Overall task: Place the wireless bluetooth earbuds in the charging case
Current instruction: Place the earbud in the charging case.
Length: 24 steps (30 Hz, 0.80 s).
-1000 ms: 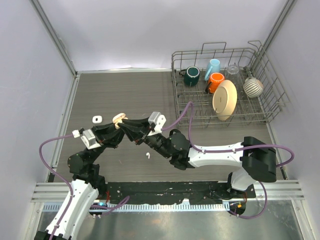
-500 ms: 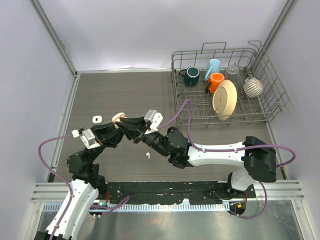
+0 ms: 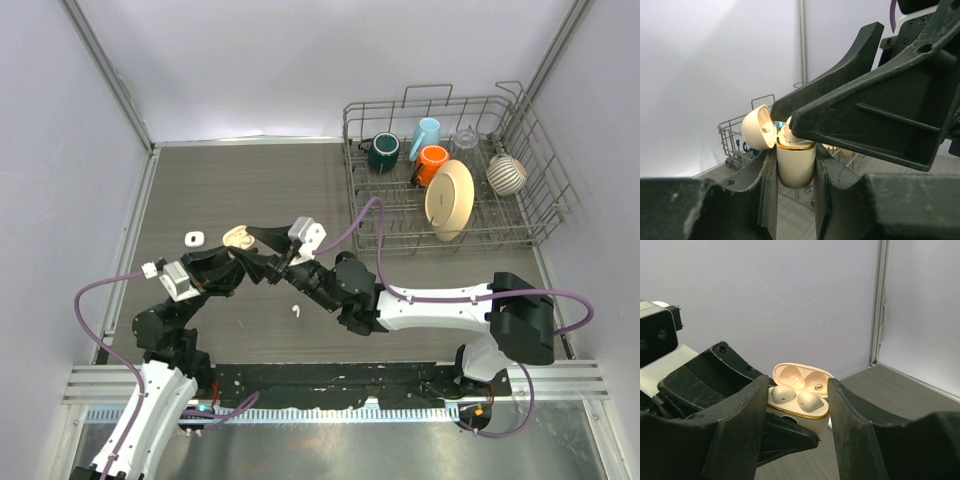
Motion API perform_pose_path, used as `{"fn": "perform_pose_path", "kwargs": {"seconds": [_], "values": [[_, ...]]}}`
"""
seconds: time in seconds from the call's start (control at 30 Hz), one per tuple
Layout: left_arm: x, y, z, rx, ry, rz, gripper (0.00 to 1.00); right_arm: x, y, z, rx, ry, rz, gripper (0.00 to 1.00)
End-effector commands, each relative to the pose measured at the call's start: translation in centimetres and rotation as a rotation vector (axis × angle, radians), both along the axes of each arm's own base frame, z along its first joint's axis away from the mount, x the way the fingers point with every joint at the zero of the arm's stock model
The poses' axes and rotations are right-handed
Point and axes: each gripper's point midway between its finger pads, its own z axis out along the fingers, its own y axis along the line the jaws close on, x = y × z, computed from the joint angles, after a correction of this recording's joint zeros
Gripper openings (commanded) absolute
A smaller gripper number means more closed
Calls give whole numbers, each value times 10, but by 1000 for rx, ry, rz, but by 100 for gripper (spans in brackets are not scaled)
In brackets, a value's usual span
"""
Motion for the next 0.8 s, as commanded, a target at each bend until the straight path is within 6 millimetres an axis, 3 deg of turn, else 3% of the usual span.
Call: {"fn": "perform_pose_path", "kwargs": {"seconds": [0.0, 0.27, 0.5, 0.57, 0.7, 0.77], "values": [[-26, 2, 44, -21, -178, -15, 0, 2, -16, 34, 70, -27, -28, 58], [-17, 2, 35, -4, -130, 1, 0, -19, -28, 71, 161, -97, 58, 63], [-12, 4, 31, -5, -111, 20, 0, -23, -42, 84, 209, -104, 58, 64], [-11, 4, 30, -6, -103, 23, 0, -20, -46, 84, 220, -85, 41, 64], [-2, 6, 25, -2, -57, 49, 0, 7, -72, 83, 267, 23, -117, 65], [4, 6, 17, 20, -9, 61, 0, 23, -73, 73, 184, 71, -176, 66]]}}
